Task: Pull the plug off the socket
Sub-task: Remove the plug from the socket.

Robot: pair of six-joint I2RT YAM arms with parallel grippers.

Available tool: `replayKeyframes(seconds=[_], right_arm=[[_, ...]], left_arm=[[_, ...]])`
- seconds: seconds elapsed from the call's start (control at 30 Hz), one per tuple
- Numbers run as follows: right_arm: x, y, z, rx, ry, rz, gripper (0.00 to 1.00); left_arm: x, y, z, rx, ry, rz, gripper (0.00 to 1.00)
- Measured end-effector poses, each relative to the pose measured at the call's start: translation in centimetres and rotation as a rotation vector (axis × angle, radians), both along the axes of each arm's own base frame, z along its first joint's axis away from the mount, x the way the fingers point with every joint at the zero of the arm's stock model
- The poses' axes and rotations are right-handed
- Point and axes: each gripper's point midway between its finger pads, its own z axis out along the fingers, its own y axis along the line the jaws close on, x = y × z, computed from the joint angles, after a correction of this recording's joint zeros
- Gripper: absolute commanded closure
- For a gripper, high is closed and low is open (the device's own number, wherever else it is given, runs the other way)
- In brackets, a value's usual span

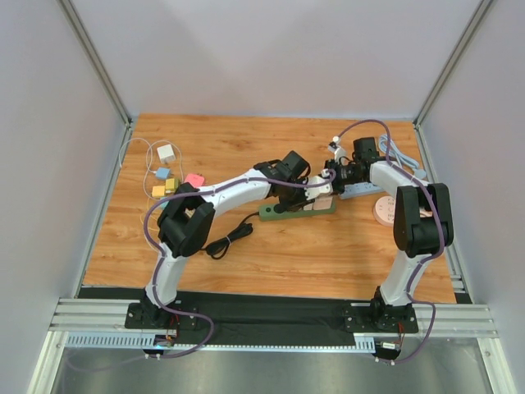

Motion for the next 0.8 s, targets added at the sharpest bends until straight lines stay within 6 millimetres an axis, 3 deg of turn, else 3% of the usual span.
replayKeyframes(seconds=[0.27,0.4,0.57,0.67,0.8], right_arm=[[-1.4,0.0,-0.4,-0.007,0.077,0.004,1.00],[-1.4,0.0,-0.4,-0.008,0.073,0.008,1.00],[-1.0,0.1,-0.4,-0.018,0.053,0.008,1.00],[-1.1,0.1,-0.4,-0.021,0.058,0.008,1.00],[-1.2,0.1,-0.4,-0.023,0.061,0.009,1.00]], left_arm=[[-0.7,0.2,-0.5,0.158,-0.311,-0.015,1.00],[-0.8,0.1,-0.4,0.146,-0.291,-0.011,1.00],[-0.6,0.5,0.2,0.040,-0.120,0.025,1.00],[-0.4,-0.1,3.2,-0.073,-0.021,0.063,1.00],[0.8,-1.3,8.9,-0.223,-0.017,0.088,1.00]])
